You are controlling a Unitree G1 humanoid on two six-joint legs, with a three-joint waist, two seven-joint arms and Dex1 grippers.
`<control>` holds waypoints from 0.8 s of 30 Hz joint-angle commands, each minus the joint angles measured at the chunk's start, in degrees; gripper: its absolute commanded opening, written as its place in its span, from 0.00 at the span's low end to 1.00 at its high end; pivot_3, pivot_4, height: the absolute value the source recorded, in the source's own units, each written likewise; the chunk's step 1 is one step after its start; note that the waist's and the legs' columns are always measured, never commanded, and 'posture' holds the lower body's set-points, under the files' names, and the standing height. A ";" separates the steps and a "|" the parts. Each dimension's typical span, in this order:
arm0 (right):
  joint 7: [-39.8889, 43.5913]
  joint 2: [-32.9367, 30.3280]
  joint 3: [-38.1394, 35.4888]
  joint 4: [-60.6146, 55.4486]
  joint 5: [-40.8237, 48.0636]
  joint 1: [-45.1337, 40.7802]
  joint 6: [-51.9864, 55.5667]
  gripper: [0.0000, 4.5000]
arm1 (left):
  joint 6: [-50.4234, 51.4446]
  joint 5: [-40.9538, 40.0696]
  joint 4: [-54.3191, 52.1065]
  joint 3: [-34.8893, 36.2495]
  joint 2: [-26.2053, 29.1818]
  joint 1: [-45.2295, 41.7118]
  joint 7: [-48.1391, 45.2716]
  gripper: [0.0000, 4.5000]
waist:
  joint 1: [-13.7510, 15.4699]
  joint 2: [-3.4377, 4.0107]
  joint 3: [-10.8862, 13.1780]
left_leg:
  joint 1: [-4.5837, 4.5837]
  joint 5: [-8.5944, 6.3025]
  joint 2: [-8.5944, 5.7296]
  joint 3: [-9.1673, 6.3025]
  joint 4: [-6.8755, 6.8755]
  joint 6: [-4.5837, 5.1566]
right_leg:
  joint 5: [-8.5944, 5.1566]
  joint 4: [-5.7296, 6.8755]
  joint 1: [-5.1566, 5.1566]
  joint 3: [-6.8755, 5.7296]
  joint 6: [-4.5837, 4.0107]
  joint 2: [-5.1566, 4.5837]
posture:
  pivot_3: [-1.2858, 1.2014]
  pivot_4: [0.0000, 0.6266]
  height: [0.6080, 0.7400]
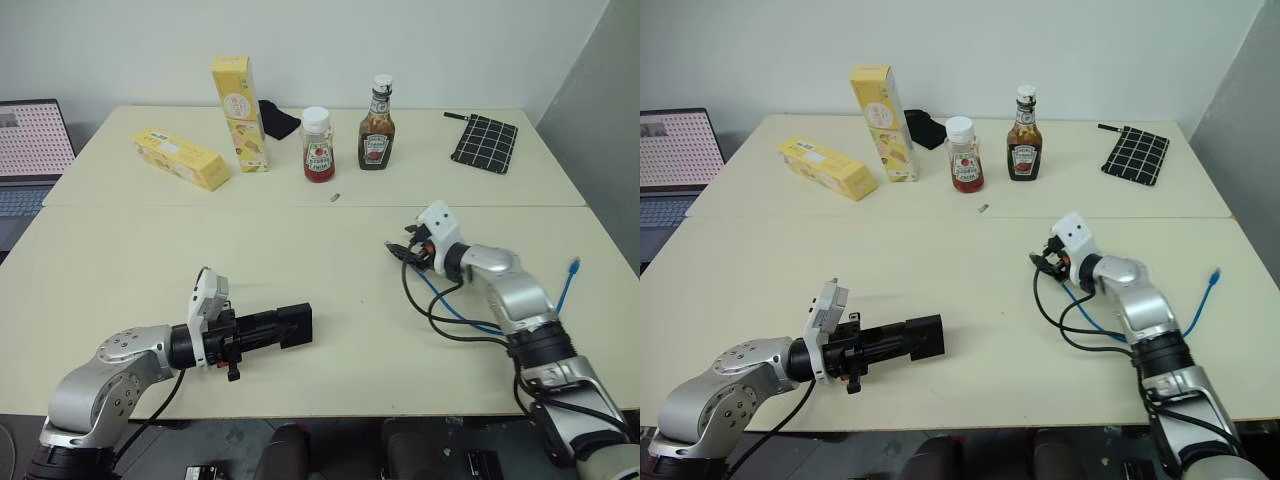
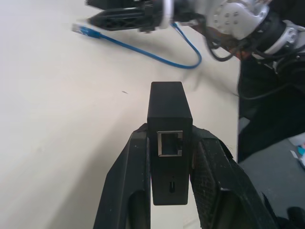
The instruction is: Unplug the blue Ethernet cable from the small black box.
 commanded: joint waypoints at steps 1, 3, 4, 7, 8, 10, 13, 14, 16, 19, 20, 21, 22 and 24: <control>9.78 -3.40 -1.49 -15.37 8.99 1.20 5.37 0.87 | -3.14 3.88 -1.83 1.65 0.84 1.79 2.67 0.17 | -0.06 0.00 0.00 | 0.00 0.00 0.02 -0.02 -0.01 0.00 | 0.00 0.00 0.00 0.00 0.00 0.00 | 0.52 0.24 1.00; 11.72 -4.23 0.39 -21.82 11.17 1.05 8.51 0.87 | -9.51 9.35 1.96 2.02 -2.35 1.46 7.51 0.17 | -0.13 0.05 0.02 | 0.03 0.00 0.04 -0.01 -0.04 0.00 | 0.00 -0.01 0.01 0.01 0.00 -0.01 | 0.52 0.24 1.00; 11.69 -4.07 1.53 -23.59 11.02 0.84 9.29 0.87 | -14.25 12.55 4.62 2.37 -4.55 0.52 10.48 0.17 | -0.12 0.06 0.02 | 0.06 0.00 0.04 0.00 -0.04 0.00 | 0.00 0.00 0.02 0.01 0.00 -0.01 | 0.52 0.24 1.00; 10.58 -3.12 3.25 -25.49 10.19 0.13 10.91 0.87 | -24.21 19.32 10.54 3.15 -8.54 -1.98 16.33 0.17 | 0.07 -0.02 -0.02 | 0.09 0.00 0.00 -0.03 0.02 0.00 | 0.00 0.01 0.08 -0.05 -0.01 -0.01 | 0.52 0.24 1.00; 9.20 -1.58 4.48 -25.27 9.35 -1.15 11.81 0.87 | -29.38 22.75 14.63 4.00 -10.37 -4.04 20.86 0.17 | 0.11 -0.02 -0.02 | 0.06 0.00 -0.01 -0.03 0.03 0.00 | 0.00 0.00 0.09 -0.06 -0.01 -0.01 | 0.52 0.24 1.00; 7.26 0.74 6.50 -24.69 7.86 -3.06 12.81 0.87 | -38.07 27.73 21.25 4.97 -13.04 -7.28 27.18 0.17 | 0.18 -0.02 -0.01 | 0.10 0.00 -0.02 -0.05 0.03 0.00 | 0.01 0.05 0.08 -0.05 0.00 -0.02 | 0.52 0.24 1.00; 6.64 2.43 8.59 -24.32 6.33 -4.11 12.86 0.87 | -42.34 29.33 27.80 6.28 -16.63 -10.92 32.85 0.17 | 0.20 -0.07 -0.05 | 0.02 0.01 -0.04 -0.07 0.07 -0.01 | 0.04 0.02 0.03 -0.09 0.02 -0.03 | 0.52 0.24 1.00; 6.46 3.00 9.47 -24.25 5.81 -4.31 12.75 0.87 | -43.61 29.90 29.96 6.45 -17.64 -12.01 34.45 0.17 | 0.32 -0.07 -0.05 | 0.01 0.01 -0.05 -0.07 0.06 -0.01 | 0.03 0.01 0.03 -0.09 0.03 -0.06 | 0.52 0.24 1.00; 6.34 3.61 10.59 -23.98 4.99 -4.45 12.53 0.87 | -45.79 30.68 33.49 6.74 -19.25 -13.59 36.80 0.17 | 0.29 -0.09 -0.06 | -0.06 0.00 -0.12 -0.03 0.06 -0.01 | 0.04 -0.06 0.01 -0.08 0.04 -0.11 | 0.52 0.24 1.00; 6.15 3.83 11.38 -23.37 3.67 -4.38 12.31 0.87 | -47.81 31.35 37.73 6.73 -20.57 -15.00 38.90 0.17 | 0.27 -0.09 -0.06 | -0.09 0.00 -0.16 -0.01 0.07 -0.01 | 0.05 -0.10 -0.01 -0.08 0.06 -0.14 | 0.52 0.24 1.00; 6.06 3.84 11.62 -23.25 3.34 -4.30 12.30 0.87 | -48.87 32.01 39.30 6.52 -20.70 -15.38 39.56 0.17 | 0.27 -0.09 -0.06 | -0.08 0.00 -0.16 -0.02 0.07 -0.01 | 0.05 -0.09 -0.01 -0.09 0.07 -0.14 | 0.52 0.24 1.00; 6.02 3.85 11.76 -23.18 3.15 -4.24 12.30 0.87 | -49.70 32.48 40.44 6.35 -20.75 -15.66 40.02 0.17 | 0.28 -0.09 -0.06 | -0.08 0.00 -0.15 -0.04 0.07 -0.01 | 0.05 -0.06 -0.01 -0.11 0.07 -0.14 | 0.52 0.24 1.00; 6.03 3.86 11.79 -23.23 3.06 -4.17 12.38 0.87 | -49.70 31.91 41.28 6.34 -21.08 -15.87 39.78 0.17 | 0.24 -0.09 -0.06 | -0.06 0.01 -0.14 -0.06 0.07 -0.01 | 0.05 -0.02 0.00 -0.12 0.07 -0.12 | 0.52 0.24 1.00; 6.04 3.69 11.77 -23.58 2.86 -3.94 12.69 0.87 | -49.04 29.61 41.27 5.87 -21.77 -15.45 37.07 0.17 | 0.18 -0.09 -0.07 | -0.01 0.01 -0.14 -0.05 0.07 -0.01 | 0.05 0.03 0.01 -0.11 0.06 -0.10 | 0.52 0.24 1.00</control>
